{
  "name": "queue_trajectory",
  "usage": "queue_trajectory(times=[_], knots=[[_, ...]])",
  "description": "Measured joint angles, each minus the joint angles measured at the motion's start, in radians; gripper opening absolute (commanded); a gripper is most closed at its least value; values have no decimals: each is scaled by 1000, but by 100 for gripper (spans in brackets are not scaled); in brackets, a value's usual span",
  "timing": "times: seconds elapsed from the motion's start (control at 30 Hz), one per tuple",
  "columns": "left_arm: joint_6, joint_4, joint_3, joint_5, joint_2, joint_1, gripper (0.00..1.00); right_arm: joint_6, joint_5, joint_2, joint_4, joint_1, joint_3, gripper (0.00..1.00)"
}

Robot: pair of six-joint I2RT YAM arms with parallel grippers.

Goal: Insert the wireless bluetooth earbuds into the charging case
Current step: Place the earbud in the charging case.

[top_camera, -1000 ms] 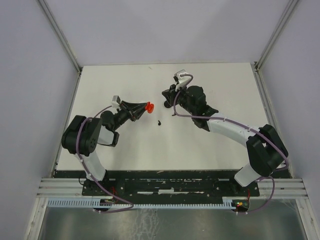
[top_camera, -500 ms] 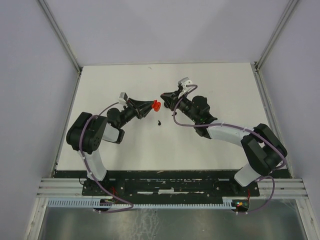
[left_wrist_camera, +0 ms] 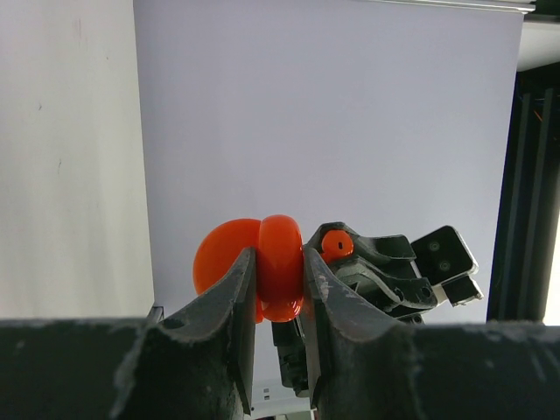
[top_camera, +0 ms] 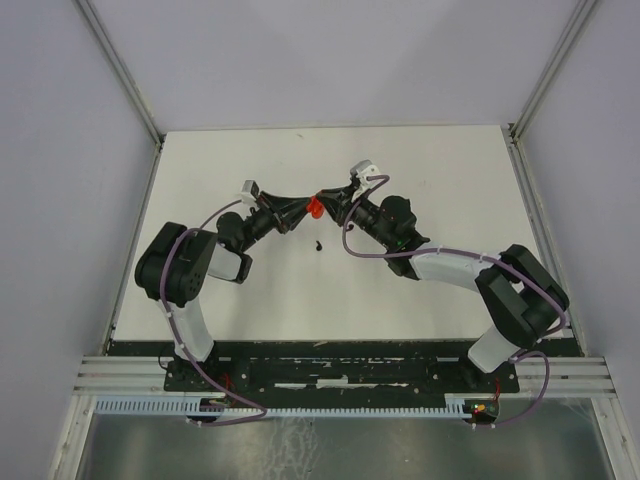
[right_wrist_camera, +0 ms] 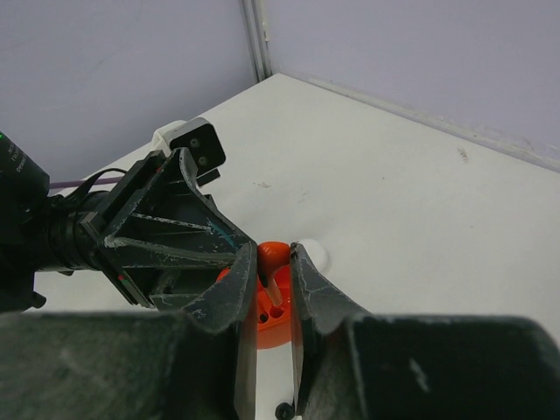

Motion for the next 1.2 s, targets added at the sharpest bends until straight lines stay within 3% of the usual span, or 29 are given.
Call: queue_trajectory(times=[1.1, 1.17, 1.2], knots=[[-1, 0, 0, 1, 0, -2, 3, -16, -18, 53, 14, 6, -11, 1], [-1, 0, 0, 2, 0, -2, 3, -16, -18, 53, 14, 6, -15, 4], [-1, 0, 0, 2, 0, -2, 3, -16, -17, 53, 14, 6, -17, 13]])
